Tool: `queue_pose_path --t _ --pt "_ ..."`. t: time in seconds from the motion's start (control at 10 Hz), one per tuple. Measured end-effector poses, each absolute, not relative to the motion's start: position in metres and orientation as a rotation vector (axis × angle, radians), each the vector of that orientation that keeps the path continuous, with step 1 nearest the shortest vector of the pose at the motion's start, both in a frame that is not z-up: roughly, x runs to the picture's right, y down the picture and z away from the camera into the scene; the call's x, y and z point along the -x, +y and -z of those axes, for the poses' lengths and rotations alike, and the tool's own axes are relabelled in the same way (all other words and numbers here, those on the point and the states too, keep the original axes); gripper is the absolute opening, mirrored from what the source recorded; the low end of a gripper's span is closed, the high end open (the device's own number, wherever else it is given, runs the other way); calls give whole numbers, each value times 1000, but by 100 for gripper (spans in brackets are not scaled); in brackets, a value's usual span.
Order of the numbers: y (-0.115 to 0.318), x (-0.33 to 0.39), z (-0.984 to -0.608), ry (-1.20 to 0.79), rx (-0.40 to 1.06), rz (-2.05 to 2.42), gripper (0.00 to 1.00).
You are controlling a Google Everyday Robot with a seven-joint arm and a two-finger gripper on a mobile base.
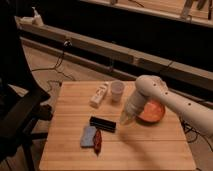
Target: Knock the eraser over
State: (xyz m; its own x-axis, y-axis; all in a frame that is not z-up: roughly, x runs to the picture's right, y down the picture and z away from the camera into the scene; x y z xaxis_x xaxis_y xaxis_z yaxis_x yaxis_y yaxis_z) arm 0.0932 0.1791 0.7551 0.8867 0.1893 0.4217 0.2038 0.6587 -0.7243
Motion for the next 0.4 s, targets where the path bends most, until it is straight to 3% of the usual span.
queue_pose_path --t 0.4 --pt "182 -86 -758 -513 869 7 7"
